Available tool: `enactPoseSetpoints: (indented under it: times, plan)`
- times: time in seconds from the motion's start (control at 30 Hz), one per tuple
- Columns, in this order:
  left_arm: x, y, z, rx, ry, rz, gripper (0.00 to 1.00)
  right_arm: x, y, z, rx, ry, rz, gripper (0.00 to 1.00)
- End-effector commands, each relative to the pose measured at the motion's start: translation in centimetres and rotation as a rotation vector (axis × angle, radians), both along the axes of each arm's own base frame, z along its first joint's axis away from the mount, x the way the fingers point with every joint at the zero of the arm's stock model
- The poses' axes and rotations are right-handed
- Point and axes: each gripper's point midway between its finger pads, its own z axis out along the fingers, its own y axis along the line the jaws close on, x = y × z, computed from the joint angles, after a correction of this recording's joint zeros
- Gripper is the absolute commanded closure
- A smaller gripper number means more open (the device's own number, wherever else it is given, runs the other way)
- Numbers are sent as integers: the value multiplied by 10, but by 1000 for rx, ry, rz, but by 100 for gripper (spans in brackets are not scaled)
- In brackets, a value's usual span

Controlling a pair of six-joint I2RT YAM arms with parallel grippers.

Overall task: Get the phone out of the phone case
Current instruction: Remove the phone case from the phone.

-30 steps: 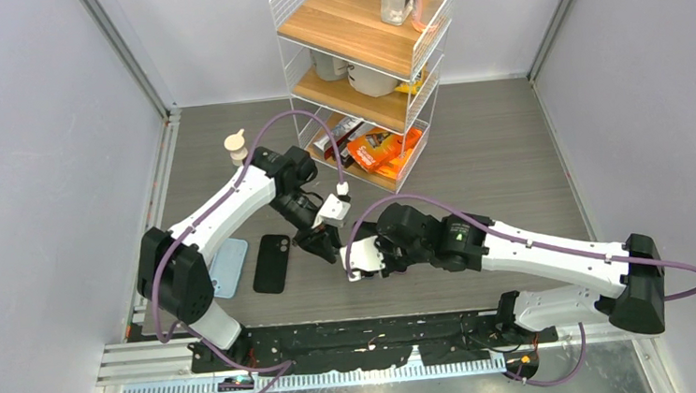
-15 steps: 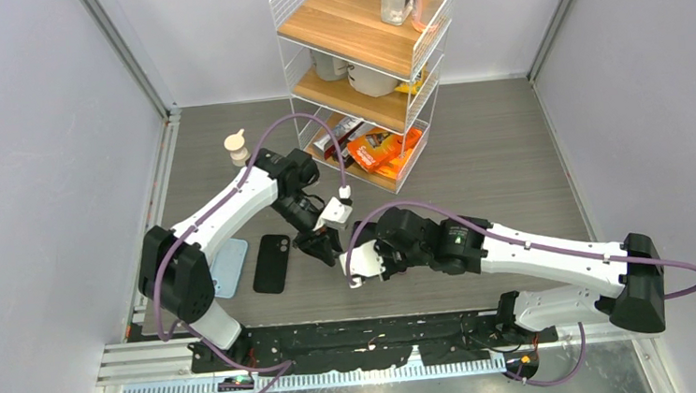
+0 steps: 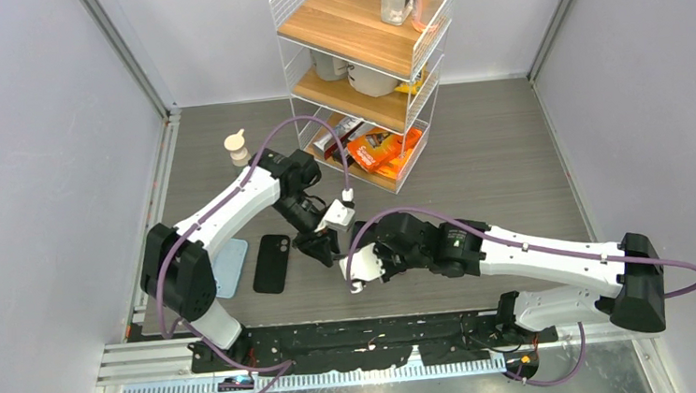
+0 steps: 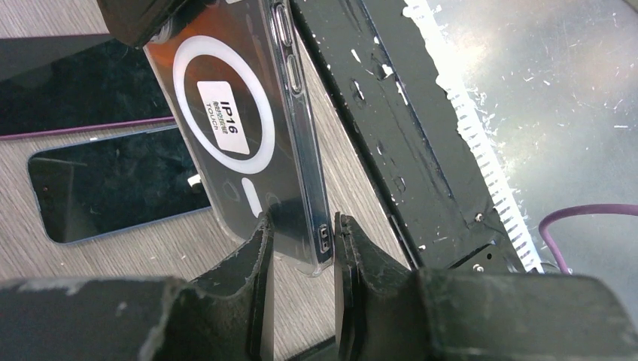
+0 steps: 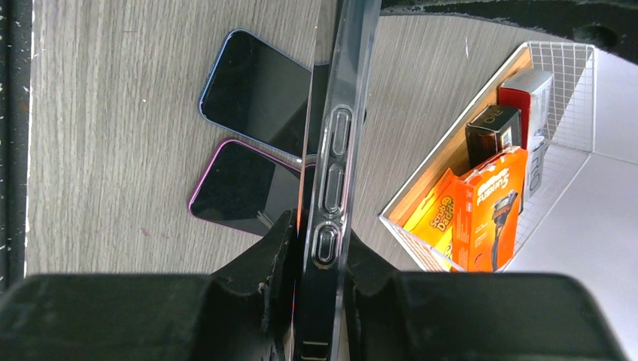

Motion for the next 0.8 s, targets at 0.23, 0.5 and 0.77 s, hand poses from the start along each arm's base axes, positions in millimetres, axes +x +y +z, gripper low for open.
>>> enactPoseSetpoints:
  times: [0.23, 0.5, 0.77]
  plan:
    - [-45, 72, -1, 416, 200, -8, 100, 30, 16, 76, 174, -258, -4, 94]
    - [-36, 73, 16, 349, 123, 43, 100, 26, 16, 65, 212, -138, -16, 94]
    - [-26, 77, 37, 285, 33, 110, 100, 26, 12, 53, 311, 103, -68, 94]
